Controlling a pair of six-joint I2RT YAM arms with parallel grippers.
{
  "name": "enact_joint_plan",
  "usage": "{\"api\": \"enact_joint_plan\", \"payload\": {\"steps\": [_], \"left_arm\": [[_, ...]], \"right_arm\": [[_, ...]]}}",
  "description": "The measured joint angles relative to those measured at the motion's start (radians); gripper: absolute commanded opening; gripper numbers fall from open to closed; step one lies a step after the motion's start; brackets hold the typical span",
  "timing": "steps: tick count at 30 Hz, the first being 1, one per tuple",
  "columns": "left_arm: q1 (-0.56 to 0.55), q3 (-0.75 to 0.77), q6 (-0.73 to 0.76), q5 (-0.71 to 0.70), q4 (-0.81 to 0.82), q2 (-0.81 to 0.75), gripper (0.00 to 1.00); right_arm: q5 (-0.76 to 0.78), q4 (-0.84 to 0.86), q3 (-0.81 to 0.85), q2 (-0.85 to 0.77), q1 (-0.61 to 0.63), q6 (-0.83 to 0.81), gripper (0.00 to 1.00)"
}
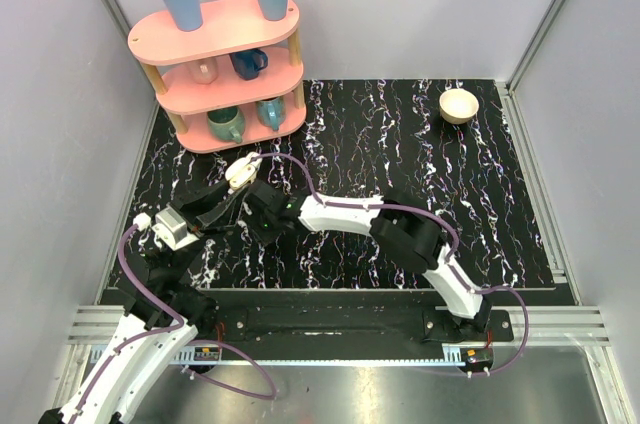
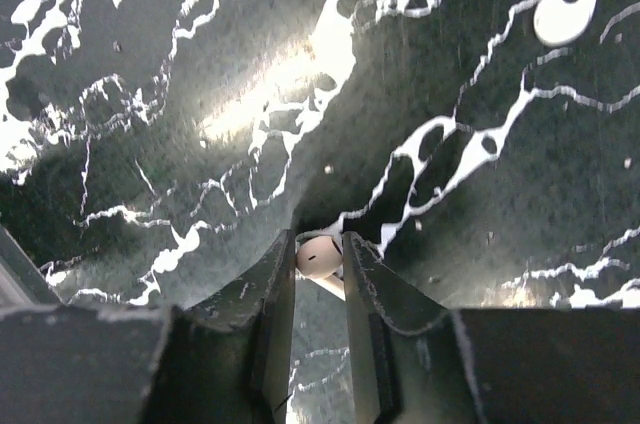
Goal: Insert the wireless bluetooth earbuds into the charging case
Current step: Pick up the left earbud from the center of the board.
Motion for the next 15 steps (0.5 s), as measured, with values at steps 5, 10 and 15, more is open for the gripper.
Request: {"api": "enact_joint_plan", "payload": {"steps": [5,10,15], "left_arm": [[0.0,0.0,0.001,-0.002,-0.001,0.0,0.0],[0.0,0.0,0.001,-0.01,-0.002,-0.001,0.0],[0.0,0.003,0.002,-0.011,-0.002,-0.001,0.0]], "right_arm": [[-0.036,-0.009,-0.122,-0.087,-0.021,0.037,0.28],[-0.194,0.059,-0.337,-0.247,-0.142,0.141,0.29],[-0.351,0.132,-0.476,-0.395,-0.321,0.219,0.31]]}}
